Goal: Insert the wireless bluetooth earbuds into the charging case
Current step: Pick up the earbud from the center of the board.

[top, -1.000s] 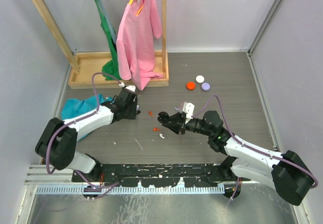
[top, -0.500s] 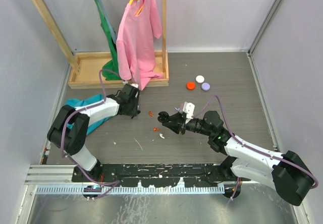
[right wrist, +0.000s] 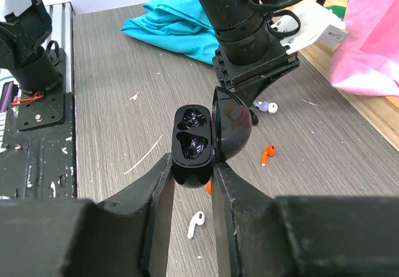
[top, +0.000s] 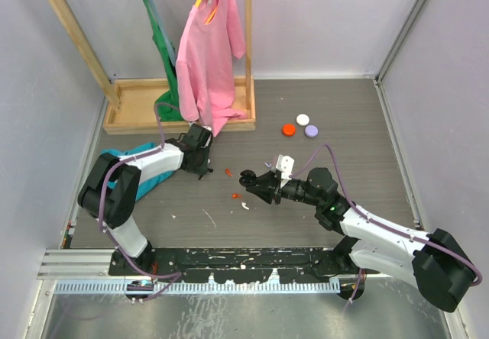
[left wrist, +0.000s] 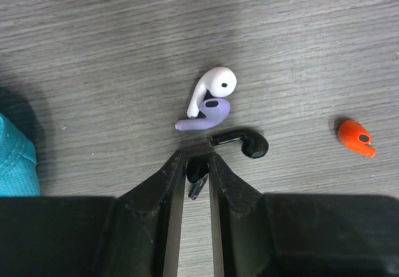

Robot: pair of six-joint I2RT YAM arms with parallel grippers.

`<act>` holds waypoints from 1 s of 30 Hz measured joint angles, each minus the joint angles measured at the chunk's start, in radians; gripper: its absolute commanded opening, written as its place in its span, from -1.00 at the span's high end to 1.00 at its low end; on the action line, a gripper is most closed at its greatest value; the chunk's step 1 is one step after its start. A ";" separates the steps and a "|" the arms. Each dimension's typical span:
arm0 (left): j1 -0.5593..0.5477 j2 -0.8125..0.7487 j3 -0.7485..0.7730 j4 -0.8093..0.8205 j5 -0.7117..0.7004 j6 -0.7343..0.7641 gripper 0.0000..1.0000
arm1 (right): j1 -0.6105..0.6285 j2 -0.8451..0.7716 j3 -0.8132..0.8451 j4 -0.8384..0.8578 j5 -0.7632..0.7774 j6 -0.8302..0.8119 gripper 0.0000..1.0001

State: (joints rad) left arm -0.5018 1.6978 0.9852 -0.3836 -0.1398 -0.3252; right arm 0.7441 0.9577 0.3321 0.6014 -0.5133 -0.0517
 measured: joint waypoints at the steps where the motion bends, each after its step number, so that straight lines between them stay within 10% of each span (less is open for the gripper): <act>1: 0.000 0.000 0.000 -0.002 0.002 0.000 0.56 | 0.000 -0.003 0.000 -0.006 0.000 0.000 0.98; 21: 0.006 -0.025 -0.014 -0.039 0.059 -0.026 0.78 | 0.000 -0.035 0.001 -0.050 0.008 -0.004 0.98; 30: 0.005 -0.276 -0.187 0.053 0.159 -0.058 0.81 | 0.000 -0.006 0.003 -0.035 0.011 0.000 0.98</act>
State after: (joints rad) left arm -0.4965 1.4220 0.7979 -0.3302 0.0196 -0.3832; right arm 0.7441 0.9520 0.3347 0.5667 -0.5022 -0.0521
